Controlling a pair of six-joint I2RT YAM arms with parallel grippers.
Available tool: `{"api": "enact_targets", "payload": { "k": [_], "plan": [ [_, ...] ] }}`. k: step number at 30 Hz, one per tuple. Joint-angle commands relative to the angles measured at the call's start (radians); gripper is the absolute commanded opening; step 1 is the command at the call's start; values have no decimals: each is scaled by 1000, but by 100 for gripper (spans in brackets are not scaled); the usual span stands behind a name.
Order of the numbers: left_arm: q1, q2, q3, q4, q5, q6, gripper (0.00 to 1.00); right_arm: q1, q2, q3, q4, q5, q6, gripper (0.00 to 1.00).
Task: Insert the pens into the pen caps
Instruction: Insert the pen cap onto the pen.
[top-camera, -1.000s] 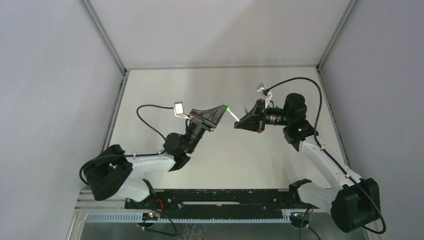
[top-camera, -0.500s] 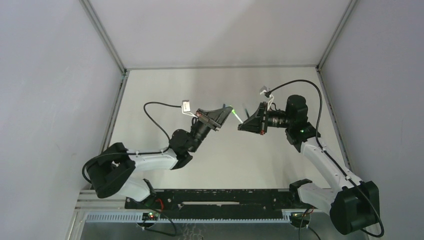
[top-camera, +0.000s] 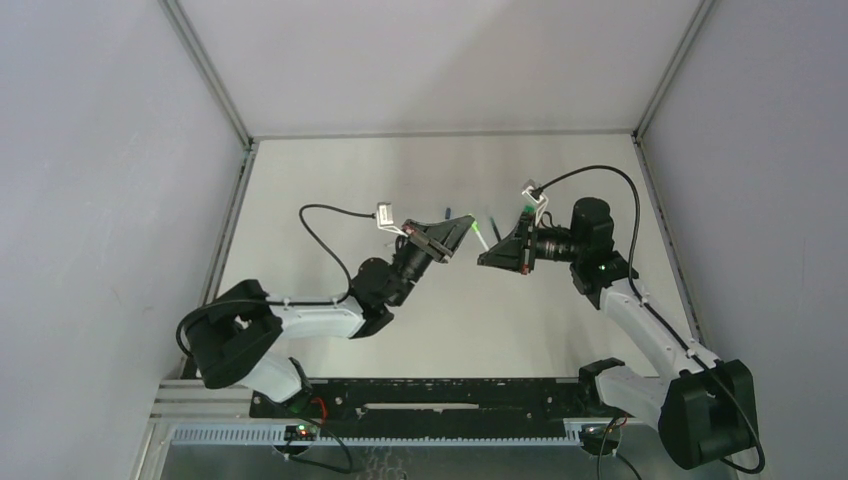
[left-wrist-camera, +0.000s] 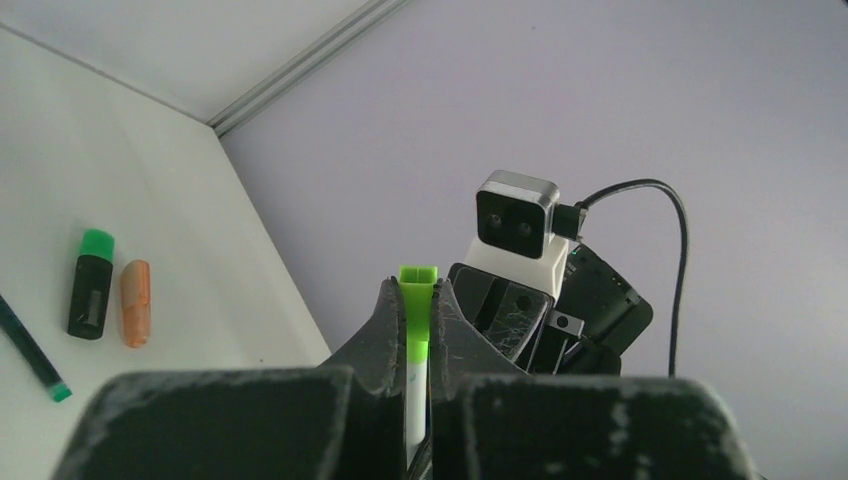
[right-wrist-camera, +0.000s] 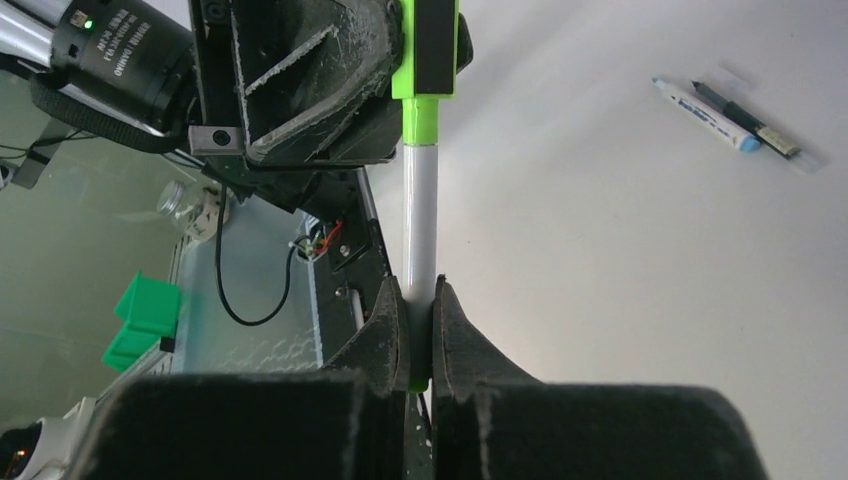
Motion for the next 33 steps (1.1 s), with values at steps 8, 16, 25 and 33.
{"api": "enact_targets", "payload": {
  "k": [8, 16, 25, 33],
  "plan": [
    [-130, -67, -35, -317, 337, 32, 0, -21, -4, 68, 81, 51, -153, 0],
    [-21, -167, -29, -248, 270, 14, 38, 40, 48, 85, -47, 8, -319, 0],
    [36, -444, -125, -416, 188, 216, 55, -20, 75, 122, -173, -20, -470, 0],
    [40, -654, -251, -614, 57, 349, 81, -85, 139, 168, -345, 78, -625, 0]
  ]
}}
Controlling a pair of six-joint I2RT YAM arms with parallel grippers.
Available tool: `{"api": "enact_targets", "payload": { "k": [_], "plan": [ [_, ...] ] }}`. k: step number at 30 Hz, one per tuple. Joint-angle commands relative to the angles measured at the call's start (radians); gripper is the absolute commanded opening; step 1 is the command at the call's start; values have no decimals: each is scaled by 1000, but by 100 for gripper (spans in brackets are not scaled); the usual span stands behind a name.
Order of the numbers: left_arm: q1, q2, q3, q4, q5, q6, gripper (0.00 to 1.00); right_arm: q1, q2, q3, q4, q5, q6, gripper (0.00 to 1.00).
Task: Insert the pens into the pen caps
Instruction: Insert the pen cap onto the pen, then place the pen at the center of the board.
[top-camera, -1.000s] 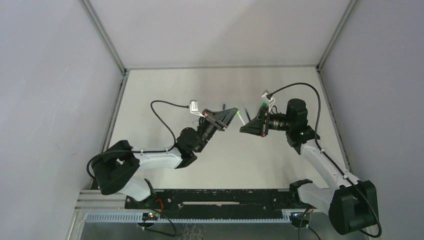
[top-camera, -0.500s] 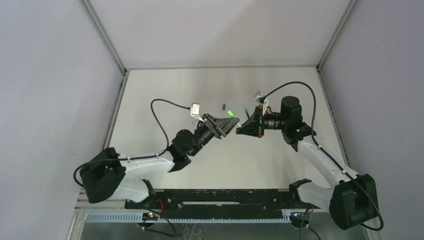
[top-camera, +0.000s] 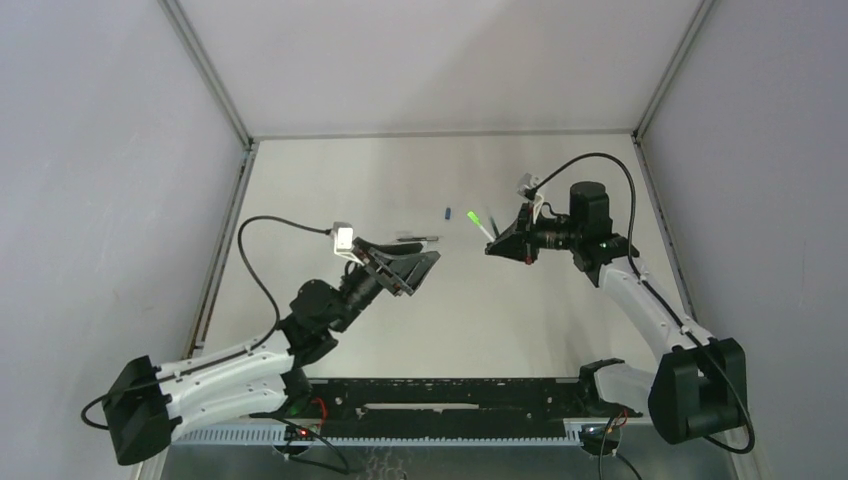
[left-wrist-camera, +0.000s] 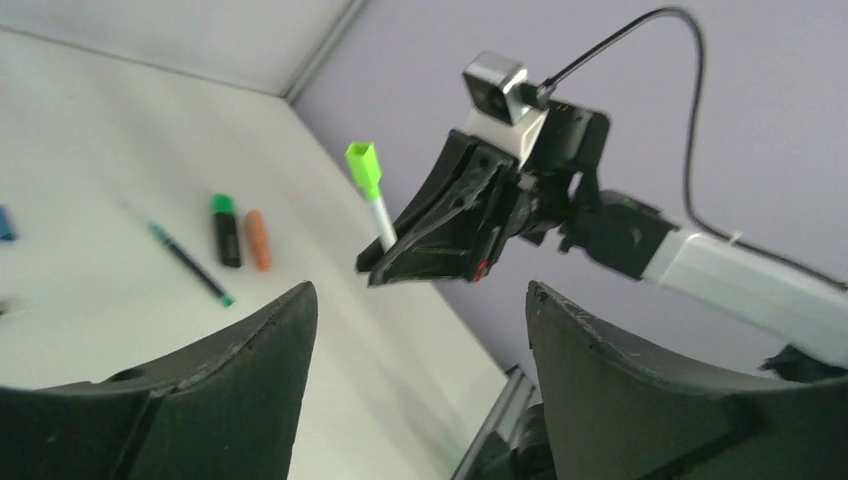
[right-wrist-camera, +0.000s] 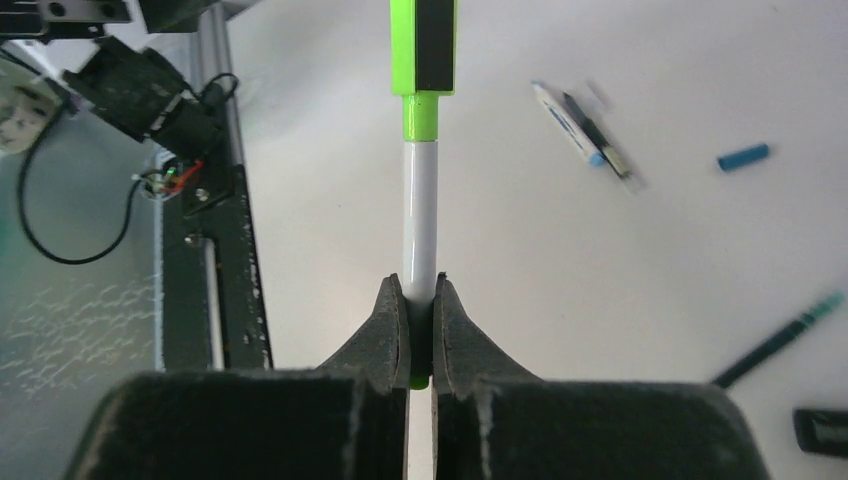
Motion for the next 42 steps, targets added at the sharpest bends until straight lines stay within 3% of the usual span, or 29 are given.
{"api": "enact_targets", "payload": {
  "k": [1, 11, 23, 33, 42],
  "plan": [
    [10, -57, -89, -110, -92, 94, 82, -17, 49, 38, -62, 122, -88, 0],
    [26, -42, -128, -109, -103, 102, 83, -18, 309, 142, -85, 613, 87, 0],
    [41, -45, -149, -99, -111, 102, 83, -17, 532, 281, -191, 768, 134, 5],
    [44, -55, -150, -96, -109, 96, 83, -18, 662, 400, -307, 781, 157, 9],
    [44, -57, -148, -96, -104, 88, 83, -21, 683, 412, -329, 757, 153, 17]
  ]
}}
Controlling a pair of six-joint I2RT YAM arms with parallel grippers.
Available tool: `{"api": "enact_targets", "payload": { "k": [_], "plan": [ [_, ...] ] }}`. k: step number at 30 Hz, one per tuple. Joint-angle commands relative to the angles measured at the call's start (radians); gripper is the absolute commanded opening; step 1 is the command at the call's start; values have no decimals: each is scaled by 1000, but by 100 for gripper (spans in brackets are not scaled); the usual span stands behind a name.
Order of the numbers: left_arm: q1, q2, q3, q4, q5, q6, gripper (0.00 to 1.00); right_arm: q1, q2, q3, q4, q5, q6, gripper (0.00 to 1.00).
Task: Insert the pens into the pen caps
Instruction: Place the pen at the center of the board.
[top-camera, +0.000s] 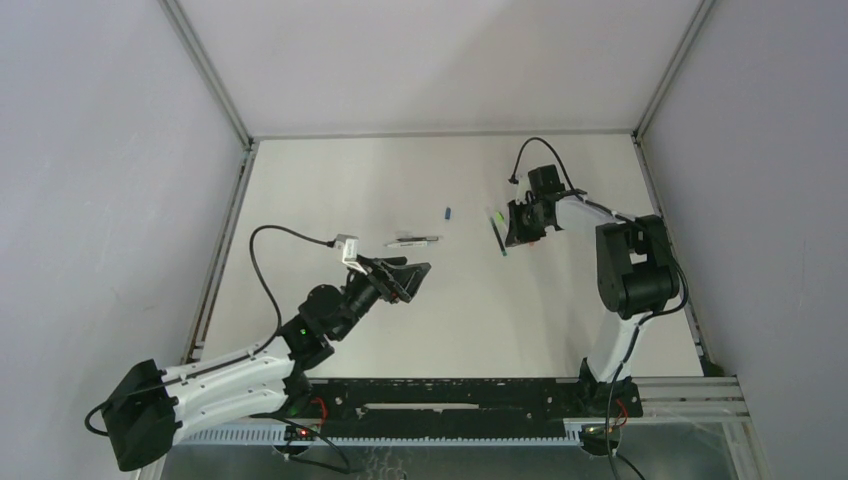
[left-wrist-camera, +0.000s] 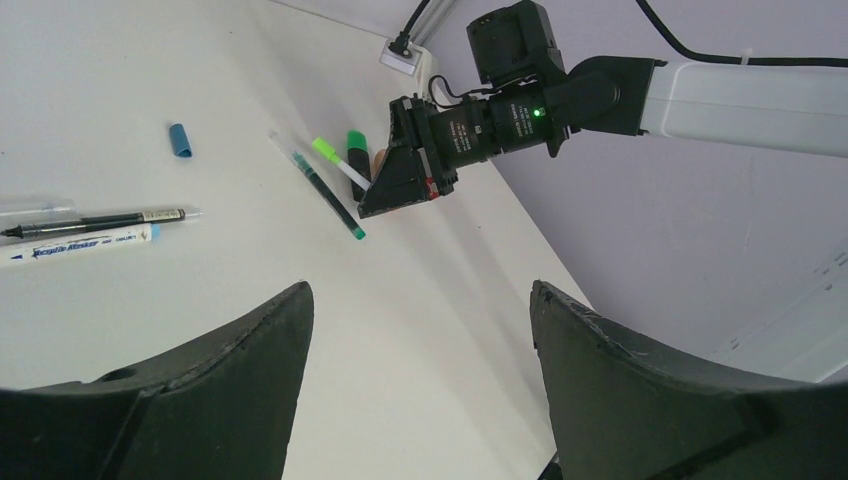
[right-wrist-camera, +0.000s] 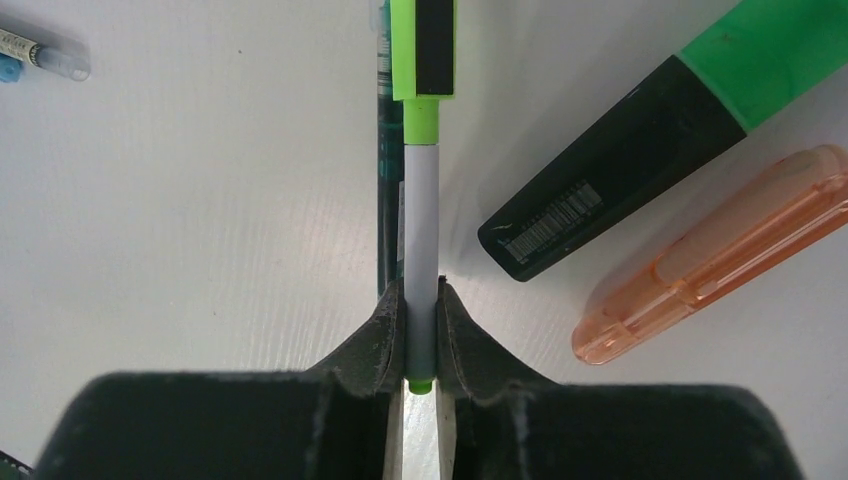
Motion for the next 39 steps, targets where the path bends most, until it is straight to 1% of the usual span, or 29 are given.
{"api": "enact_targets", "payload": {
  "k": [1, 10, 20, 27, 39],
  "plan": [
    [6, -14, -20, 28, -8, 8, 83, -9, 5, 38, -26, -12, 10, 18],
    [6, -33, -32, 28, -9, -3, 83, -16, 7, 40, -34, -42, 7, 28],
    [5, -53, -45, 28, -14, -8, 83, -25, -67, 41, -40, -90, -3, 31],
    [6, -48, -41, 24, -15, -8, 83, -39, -187, 40, -70, -168, -94, 31],
    [23, -31, -6, -38, -19, -3, 83, -43, -461, 41, -137, -404, -248, 30]
  ]
}}
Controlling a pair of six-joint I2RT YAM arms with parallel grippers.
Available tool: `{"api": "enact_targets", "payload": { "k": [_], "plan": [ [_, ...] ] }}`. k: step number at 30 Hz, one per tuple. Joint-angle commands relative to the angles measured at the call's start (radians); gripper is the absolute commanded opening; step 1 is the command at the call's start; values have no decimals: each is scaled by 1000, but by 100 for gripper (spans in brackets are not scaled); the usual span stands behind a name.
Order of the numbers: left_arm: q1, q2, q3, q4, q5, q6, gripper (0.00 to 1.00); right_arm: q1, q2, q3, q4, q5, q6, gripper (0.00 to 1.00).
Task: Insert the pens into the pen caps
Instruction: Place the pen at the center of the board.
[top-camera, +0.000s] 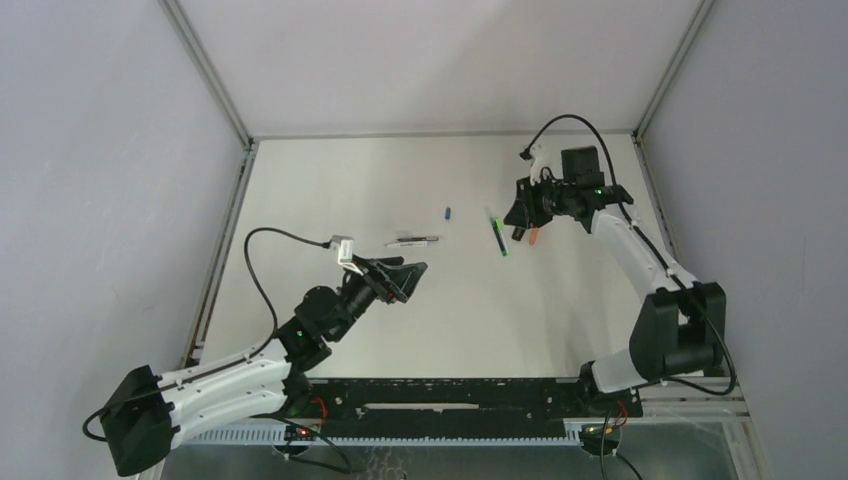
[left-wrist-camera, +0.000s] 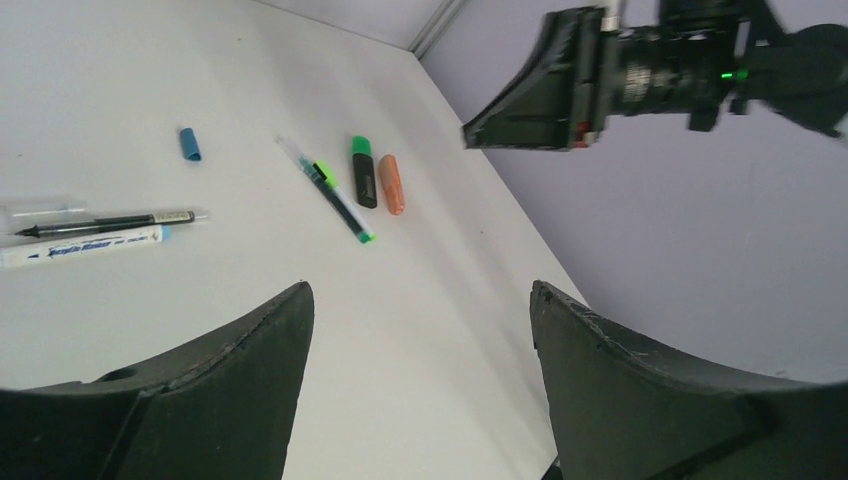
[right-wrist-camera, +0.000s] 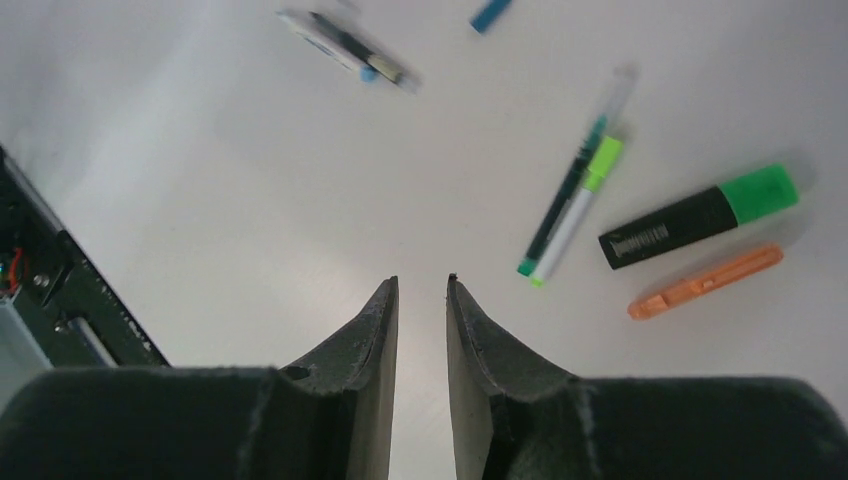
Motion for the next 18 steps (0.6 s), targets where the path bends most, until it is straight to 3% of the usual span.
{"api": "enact_targets", "payload": {
  "k": [1, 6, 8, 10, 12, 15, 18],
  "plan": [
    [18, 8, 14, -40, -22, -1, 83, -7, -122, 34, -23, -139, -85, 30],
    [52, 18, 52, -141, -28, -25, 83, -7, -251, 34, 20, -228, -118, 31],
    [71, 27, 70, -184, -27, -41, 82, -7, -291, 34, 43, -257, -127, 40],
    [94, 46, 88, -216, -24, -64, 81, -7, -313, 34, 57, -298, -122, 58],
    [126, 75, 107, -227, -4, -94, 81, -7, -311, 39, 57, -368, -96, 65],
    [172, 139, 139, -237, 33, -164, 79, -7, -279, 22, 36, -516, -81, 66],
    [221, 223, 182, -254, 79, -234, 77, -7, -278, -48, 68, -523, -102, 66]
  ]
}}
